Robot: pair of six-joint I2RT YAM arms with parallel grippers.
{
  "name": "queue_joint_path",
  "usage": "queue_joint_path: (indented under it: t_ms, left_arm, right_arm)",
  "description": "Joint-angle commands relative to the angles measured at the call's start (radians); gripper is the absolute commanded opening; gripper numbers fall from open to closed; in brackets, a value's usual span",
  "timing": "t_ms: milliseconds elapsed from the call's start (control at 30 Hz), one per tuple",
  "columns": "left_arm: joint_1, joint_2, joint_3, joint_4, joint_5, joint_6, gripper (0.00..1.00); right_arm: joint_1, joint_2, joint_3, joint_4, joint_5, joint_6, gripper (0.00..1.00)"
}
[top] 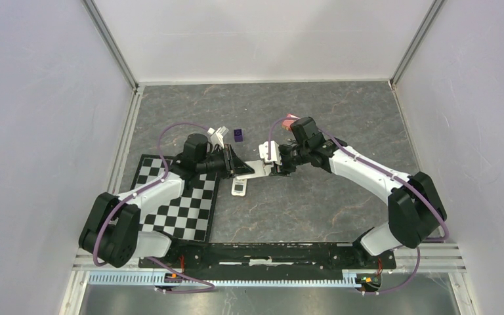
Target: Load the batteries into the remote control
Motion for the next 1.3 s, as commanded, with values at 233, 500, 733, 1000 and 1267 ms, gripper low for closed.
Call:
queue_joint_path:
  t_ms: [233, 500, 733, 1000, 1267]
  left_arm:
    - [-0.030, -0.010, 0.017, 0.055, 0.147, -0.003, 0.02]
    - [-0.043, -0.005, 0.017, 0.086, 0.169, -0.026, 0.02]
    - [-0.045, 0.020, 0.028, 0.095, 0.126, -0.036, 0.02]
    - [-0.046, 0.063, 0.013, 0.225, 0.159, -0.167, 0.02]
    - [-0.047, 0.039, 0.021, 0.254, 0.270, -0.179, 0.02]
  right_arm:
    - [-0.001, 0.036, 0.025, 0.016, 0.003, -0.021, 0.33]
    - [-0.001, 0.057, 0.043, 0.016, 0.019, 0.003, 0.35]
    - [-0.002, 0.030, 0.036, 0.022, -0.058, -0.024, 0.33]
    - [0.005, 0.021, 0.026, 0.028, -0.066, -0.021, 0.29]
    - [0.006, 0.007, 0.002, 0.022, -0.060, -0.017, 0.39]
